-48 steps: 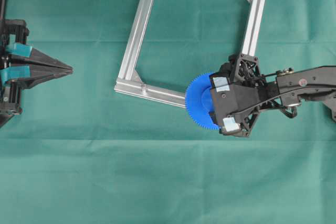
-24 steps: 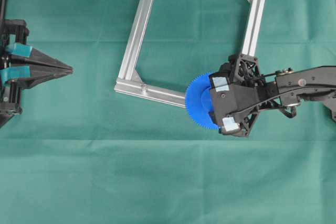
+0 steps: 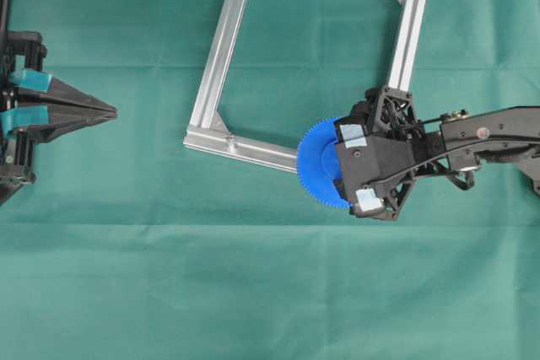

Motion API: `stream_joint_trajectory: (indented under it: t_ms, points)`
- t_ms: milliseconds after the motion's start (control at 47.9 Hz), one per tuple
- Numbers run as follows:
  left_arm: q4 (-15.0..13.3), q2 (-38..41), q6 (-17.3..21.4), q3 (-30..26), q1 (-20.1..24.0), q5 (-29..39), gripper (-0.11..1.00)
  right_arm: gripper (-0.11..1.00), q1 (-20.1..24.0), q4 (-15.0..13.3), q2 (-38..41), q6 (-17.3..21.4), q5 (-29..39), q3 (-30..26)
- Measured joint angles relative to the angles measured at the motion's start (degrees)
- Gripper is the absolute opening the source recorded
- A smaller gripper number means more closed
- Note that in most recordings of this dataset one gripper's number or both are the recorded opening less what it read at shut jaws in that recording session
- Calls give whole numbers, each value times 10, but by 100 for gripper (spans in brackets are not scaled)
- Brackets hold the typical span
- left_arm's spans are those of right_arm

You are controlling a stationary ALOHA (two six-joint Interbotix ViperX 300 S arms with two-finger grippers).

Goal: Find the location of the shaft and insert the gear.
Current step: 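Align the gear's center hole over the shaft and lower it with the right gripper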

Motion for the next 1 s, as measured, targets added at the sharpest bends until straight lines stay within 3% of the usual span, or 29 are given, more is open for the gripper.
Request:
stream_joint_trajectory:
  t_ms: [1001]
  points:
    - [-1, 1, 0, -1, -1, 0, 1, 70, -6, 7, 1, 0, 0, 18]
